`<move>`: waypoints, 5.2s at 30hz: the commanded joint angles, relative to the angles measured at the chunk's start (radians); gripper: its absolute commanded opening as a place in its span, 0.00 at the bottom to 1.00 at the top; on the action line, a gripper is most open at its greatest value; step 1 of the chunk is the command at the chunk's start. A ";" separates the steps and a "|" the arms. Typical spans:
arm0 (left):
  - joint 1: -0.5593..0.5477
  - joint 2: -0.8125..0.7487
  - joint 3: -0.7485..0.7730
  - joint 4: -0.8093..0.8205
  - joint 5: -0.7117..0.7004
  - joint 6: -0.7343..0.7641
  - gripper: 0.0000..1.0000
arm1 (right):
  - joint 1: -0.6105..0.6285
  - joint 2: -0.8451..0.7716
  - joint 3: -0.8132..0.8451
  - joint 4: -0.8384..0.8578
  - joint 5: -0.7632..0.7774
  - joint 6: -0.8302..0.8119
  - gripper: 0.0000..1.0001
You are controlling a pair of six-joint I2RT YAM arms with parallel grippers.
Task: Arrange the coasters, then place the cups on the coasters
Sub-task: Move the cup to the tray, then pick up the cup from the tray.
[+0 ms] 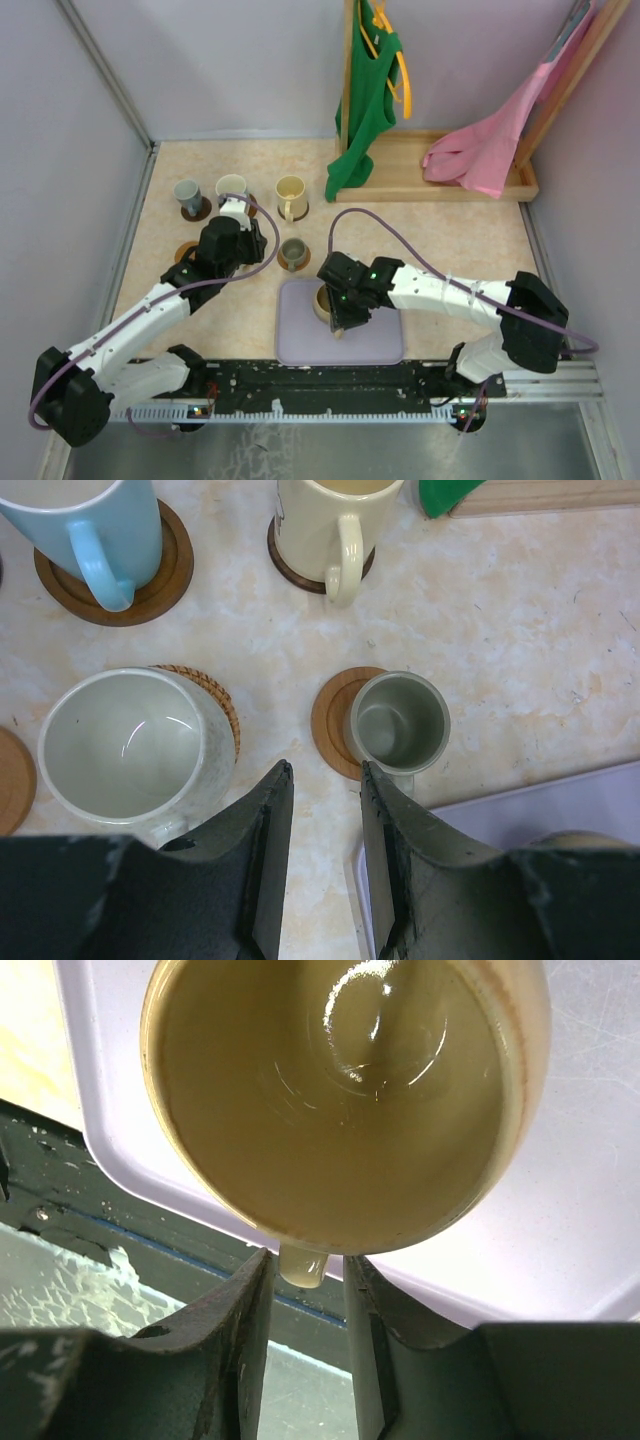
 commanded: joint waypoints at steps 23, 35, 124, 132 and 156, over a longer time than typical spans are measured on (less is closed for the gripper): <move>-0.007 -0.008 -0.007 0.004 -0.001 -0.024 0.40 | 0.034 -0.028 0.090 0.033 -0.014 -0.008 0.36; -0.069 -0.053 0.021 -0.059 0.026 -0.071 0.40 | -0.042 -0.231 0.104 -0.093 0.139 -0.019 0.35; -0.900 0.599 0.267 -0.316 -0.509 -0.724 0.06 | -0.365 -0.482 0.075 -0.211 0.088 -0.230 0.36; -0.901 0.582 0.313 -0.384 -0.554 -0.714 0.00 | -0.365 -0.487 0.062 -0.202 0.090 -0.222 0.36; -0.901 0.477 0.445 -0.540 -0.692 -0.696 0.00 | -0.364 -0.488 0.031 -0.181 0.104 -0.209 0.36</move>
